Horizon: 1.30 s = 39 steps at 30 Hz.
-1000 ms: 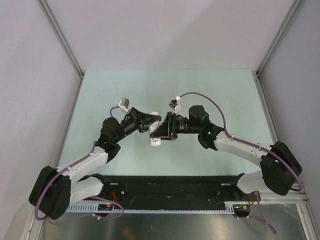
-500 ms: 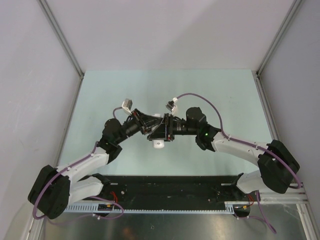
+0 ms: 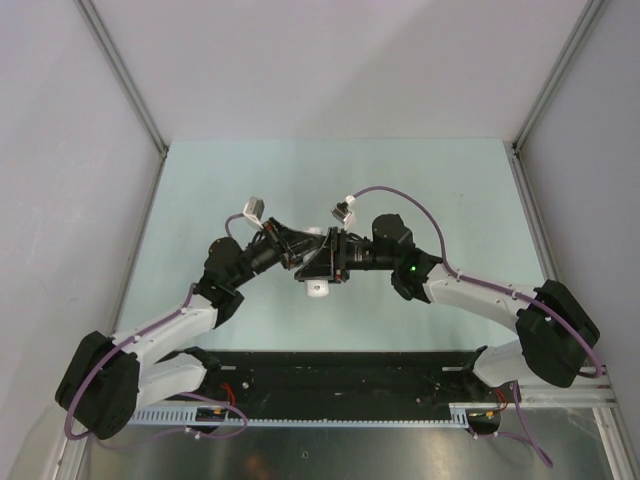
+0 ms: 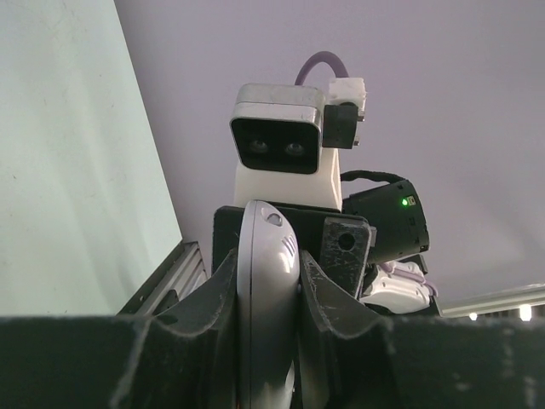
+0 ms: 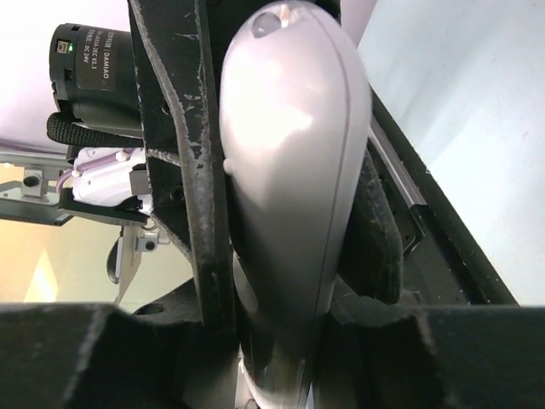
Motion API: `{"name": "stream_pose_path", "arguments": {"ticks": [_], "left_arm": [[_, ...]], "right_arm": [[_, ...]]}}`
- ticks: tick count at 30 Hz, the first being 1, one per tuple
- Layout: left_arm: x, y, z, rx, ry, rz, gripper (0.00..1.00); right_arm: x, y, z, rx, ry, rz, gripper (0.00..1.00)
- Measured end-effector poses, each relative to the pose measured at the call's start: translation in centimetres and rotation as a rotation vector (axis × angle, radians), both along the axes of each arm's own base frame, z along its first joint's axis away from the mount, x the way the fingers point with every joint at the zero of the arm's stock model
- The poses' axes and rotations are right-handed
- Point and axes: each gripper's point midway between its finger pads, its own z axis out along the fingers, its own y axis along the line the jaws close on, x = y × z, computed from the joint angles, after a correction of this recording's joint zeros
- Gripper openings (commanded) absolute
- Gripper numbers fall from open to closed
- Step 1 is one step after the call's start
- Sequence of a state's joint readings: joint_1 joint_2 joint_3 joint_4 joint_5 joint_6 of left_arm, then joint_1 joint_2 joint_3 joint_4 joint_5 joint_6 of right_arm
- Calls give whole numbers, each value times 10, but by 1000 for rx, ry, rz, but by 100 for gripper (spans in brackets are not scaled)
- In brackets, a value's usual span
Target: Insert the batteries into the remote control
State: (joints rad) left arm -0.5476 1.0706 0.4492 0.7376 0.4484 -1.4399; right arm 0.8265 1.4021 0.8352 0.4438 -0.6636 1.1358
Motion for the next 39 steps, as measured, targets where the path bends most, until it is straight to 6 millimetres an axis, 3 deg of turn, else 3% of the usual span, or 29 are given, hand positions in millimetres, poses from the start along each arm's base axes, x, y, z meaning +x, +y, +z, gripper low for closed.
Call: {"name": "stream_pose_path", "arguments": {"ticks": [3,8,11,15,17,18,19,21,25,29,33,39], "left_arm": [[0,0,0,0,3,0,0],[0,0,-1,0,3,0,0],[0,0,-1,0,2,0,0],[1,0,-1,4,1,2,0],[1,0,0,2,-10,1,0],[1,0,2,-2,-18,2,0],[1,1,2,-3,-21,3,0],[1,1,2,-2,-22,2,0],[3,2,1,1,-13,8,0],[5,3,0,3,-11,15,0],[11,5,-7,17,-2,29,0],[31,19,-26,80,10,83,0]], "right_arm": [[0,-1,-2,-11,-7,-2,60],[3,-7,-8,-44,-14,-17,61],[2,-11,-7,-56,-30,-27,54],[0,-15,-2,-58,-52,-30,21],[-1,-16,-1,-58,-42,-36,16],[-1,-16,0,-53,-40,-31,17],[-1,-16,1,-50,-45,-31,25],[-1,-16,1,-49,-47,-31,55],[-2,-16,-2,-59,-58,-29,78],[0,-24,-4,-78,-61,-40,86],[4,-45,5,-94,-101,-85,92],[13,-95,24,-159,-227,-248,93]]}}
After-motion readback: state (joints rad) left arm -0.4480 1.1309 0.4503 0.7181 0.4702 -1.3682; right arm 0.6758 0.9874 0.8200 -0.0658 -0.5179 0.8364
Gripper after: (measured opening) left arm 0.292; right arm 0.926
